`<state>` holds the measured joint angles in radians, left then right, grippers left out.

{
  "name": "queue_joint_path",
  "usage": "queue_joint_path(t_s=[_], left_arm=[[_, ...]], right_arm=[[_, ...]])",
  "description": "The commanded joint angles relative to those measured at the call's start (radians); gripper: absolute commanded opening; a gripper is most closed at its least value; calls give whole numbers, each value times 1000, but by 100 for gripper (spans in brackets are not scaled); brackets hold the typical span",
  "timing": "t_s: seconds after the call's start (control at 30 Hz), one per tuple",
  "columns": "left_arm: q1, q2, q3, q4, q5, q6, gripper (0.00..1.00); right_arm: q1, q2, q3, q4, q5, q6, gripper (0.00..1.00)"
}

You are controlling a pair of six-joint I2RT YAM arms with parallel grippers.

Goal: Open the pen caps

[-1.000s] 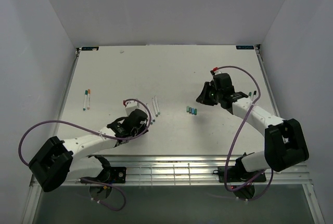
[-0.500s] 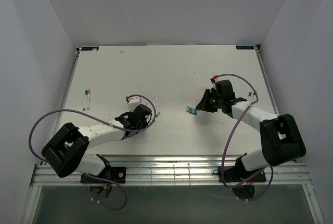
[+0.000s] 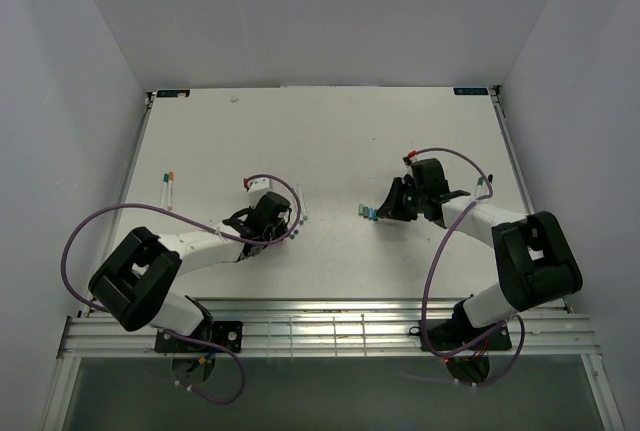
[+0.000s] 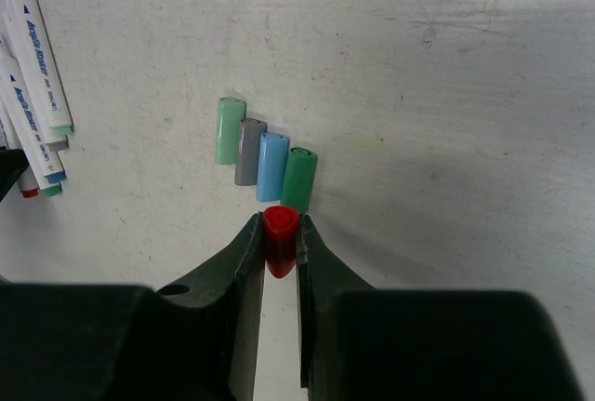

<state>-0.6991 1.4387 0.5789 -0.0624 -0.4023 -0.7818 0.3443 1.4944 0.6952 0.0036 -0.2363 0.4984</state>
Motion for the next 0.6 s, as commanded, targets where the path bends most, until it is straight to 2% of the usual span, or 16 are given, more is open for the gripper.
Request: queue_joint_path(t_s=[0.0, 0.33, 0.57], left_arm=[[7, 23, -1, -10, 46, 4, 40], [13, 20, -2, -16, 62, 0, 55], [21, -4, 4, -56, 60, -4, 67]], right_arm=[[-4, 10, -8, 32, 14, 0, 14], [-4, 18, -26, 36, 23, 2, 17], [-2, 43, -23, 47, 20, 3, 25]])
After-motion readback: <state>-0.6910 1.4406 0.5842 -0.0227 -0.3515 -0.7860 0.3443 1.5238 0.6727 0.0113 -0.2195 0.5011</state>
